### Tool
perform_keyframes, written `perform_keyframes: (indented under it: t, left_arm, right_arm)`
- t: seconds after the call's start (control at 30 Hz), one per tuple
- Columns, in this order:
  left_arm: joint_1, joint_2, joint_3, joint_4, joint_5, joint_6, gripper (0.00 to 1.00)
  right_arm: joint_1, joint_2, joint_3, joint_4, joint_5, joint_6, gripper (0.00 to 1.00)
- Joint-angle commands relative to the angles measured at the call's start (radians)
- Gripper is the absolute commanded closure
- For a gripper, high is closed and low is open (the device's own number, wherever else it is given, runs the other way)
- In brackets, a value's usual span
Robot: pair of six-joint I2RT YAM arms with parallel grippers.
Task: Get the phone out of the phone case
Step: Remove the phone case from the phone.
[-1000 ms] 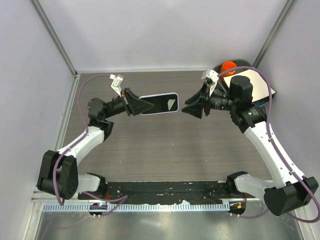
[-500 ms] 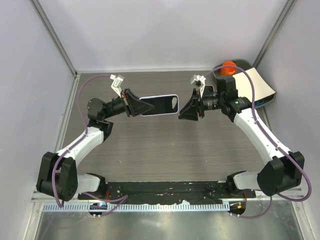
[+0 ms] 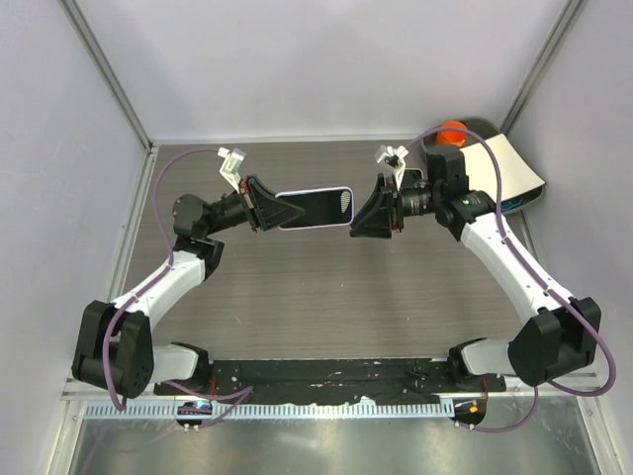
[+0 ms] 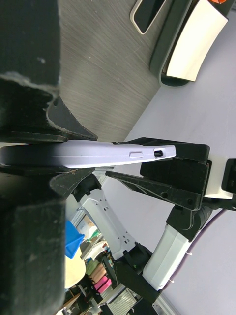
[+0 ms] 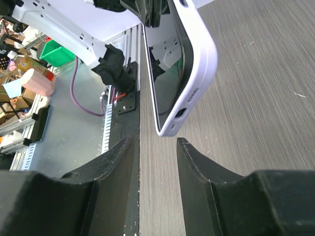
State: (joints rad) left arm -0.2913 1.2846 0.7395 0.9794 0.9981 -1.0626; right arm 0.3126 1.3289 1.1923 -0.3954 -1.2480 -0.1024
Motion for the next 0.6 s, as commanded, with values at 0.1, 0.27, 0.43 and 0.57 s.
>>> perform_keyframes:
  t: [0.1,0.27,0.43,0.57]
  left_arm:
    - [0.006,-0.031,0.020,0.093,-0.012,0.012,1.00]
    - [0.006,-0.030,0.018,0.093,-0.013,0.010,1.00]
    - [0.006,-0.030,0.021,0.093,-0.016,0.010,1.00]
    - [0.006,-0.030,0.020,0.093,-0.018,0.007,1.00]
  right_arm:
    - [0.010,0.010,-0.016,0.269,-0.005,0.202,0.56]
    - [0.014,0.024,-0.011,0.268,-0.013,0.204,0.58]
    - [0.016,0.023,-0.013,0.237,-0.028,0.165,0.60]
    - [0.019,0.023,-0.013,0.227,-0.036,0.144,0.63]
